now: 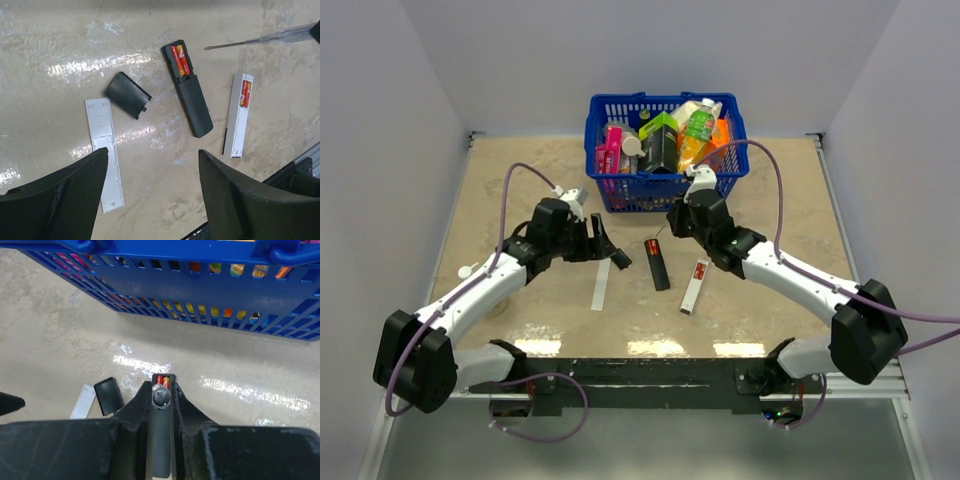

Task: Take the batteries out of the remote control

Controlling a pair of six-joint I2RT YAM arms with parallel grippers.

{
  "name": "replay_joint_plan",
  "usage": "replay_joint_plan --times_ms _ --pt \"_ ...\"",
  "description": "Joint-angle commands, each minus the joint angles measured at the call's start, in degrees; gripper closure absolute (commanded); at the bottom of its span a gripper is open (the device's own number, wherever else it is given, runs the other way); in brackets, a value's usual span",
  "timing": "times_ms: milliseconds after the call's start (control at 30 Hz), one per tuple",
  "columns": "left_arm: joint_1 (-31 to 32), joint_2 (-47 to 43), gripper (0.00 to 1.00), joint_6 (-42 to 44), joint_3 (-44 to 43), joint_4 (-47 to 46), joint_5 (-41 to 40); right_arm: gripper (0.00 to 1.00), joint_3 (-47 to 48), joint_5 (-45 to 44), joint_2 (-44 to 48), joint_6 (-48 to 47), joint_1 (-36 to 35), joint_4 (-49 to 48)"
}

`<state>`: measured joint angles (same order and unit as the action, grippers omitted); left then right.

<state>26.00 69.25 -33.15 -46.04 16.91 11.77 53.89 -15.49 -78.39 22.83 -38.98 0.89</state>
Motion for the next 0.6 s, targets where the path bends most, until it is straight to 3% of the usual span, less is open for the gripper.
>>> replay_joint_plan --times_ms 0,200,567 --pt "-0.1 -0.4 0.23 -2.3 1.7 -3.5 -0.6 1.0 -1.8 2.0 0.2 -2.0 -0.1 -8.2" --pt "-0.1 -0.6 0.24 -3.2 3.3 -4.9 0.5 1.0 -1.9 8.2 -2.5 -11.1 -0.1 -9.0" --pt "-0.2 0.0 0.24 -3.0 3.2 -5.5 1.5 1.0 -2.0 10.5 -5.1 -16.8 -0.1 -9.1"
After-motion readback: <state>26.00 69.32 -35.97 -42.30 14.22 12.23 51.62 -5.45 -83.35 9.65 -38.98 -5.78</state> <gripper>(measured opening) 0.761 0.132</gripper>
